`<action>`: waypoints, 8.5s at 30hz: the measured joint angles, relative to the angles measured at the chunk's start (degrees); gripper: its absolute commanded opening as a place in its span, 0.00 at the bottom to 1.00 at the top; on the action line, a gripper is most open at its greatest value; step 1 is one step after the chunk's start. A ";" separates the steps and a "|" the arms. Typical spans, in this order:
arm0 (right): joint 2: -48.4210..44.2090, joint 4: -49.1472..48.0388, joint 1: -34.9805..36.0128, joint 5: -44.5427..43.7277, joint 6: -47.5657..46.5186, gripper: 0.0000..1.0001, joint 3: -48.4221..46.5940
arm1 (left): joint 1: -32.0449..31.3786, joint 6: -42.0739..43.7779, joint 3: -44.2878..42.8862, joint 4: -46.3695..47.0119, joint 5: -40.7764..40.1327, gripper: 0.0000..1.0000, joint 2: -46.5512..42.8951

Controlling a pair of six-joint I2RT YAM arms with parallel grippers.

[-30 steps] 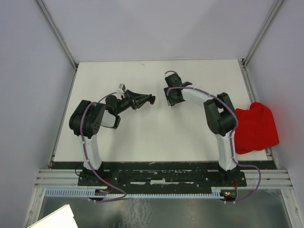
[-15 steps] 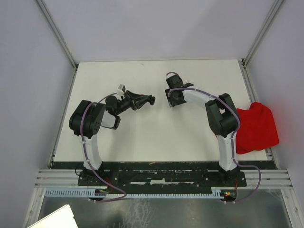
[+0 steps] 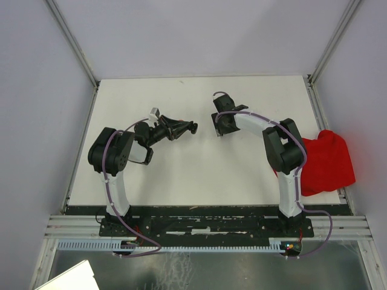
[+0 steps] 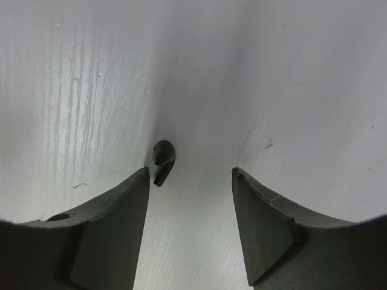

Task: Insert the wireless bluetooth earbuds into the charging case
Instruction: Pick up the earbud from the center of the board, then place the earbud in the charging case, then close the charging case.

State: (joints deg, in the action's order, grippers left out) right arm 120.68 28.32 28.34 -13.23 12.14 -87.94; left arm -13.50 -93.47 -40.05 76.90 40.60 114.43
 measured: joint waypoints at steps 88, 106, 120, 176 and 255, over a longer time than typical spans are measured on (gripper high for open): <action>-8.41 -13.22 -2.58 9.35 4.44 0.01 7.50 | 0.28 -2.27 0.00 1.68 -0.02 0.03 0.48; -26.05 -92.63 -2.45 29.97 -0.48 0.01 46.03 | -1.27 -2.29 -0.07 1.57 -0.33 0.03 2.69; -21.92 -107.21 4.11 39.21 -13.70 0.01 48.43 | -1.77 -4.92 -0.61 3.28 -1.22 0.03 4.52; -13.90 -108.08 4.68 39.74 -19.41 0.01 49.55 | -3.65 -7.63 -1.79 5.07 -1.27 0.03 4.07; -37.99 -55.47 5.86 0.15 -9.46 0.99 52.04 | -10.05 -7.43 -4.59 -22.14 -23.74 0.03 -11.80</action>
State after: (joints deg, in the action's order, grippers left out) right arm 82.70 -27.16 34.20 -13.08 2.68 -35.90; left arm -23.55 -100.90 -44.64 54.76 16.86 102.63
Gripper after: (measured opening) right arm 0.994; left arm 0.291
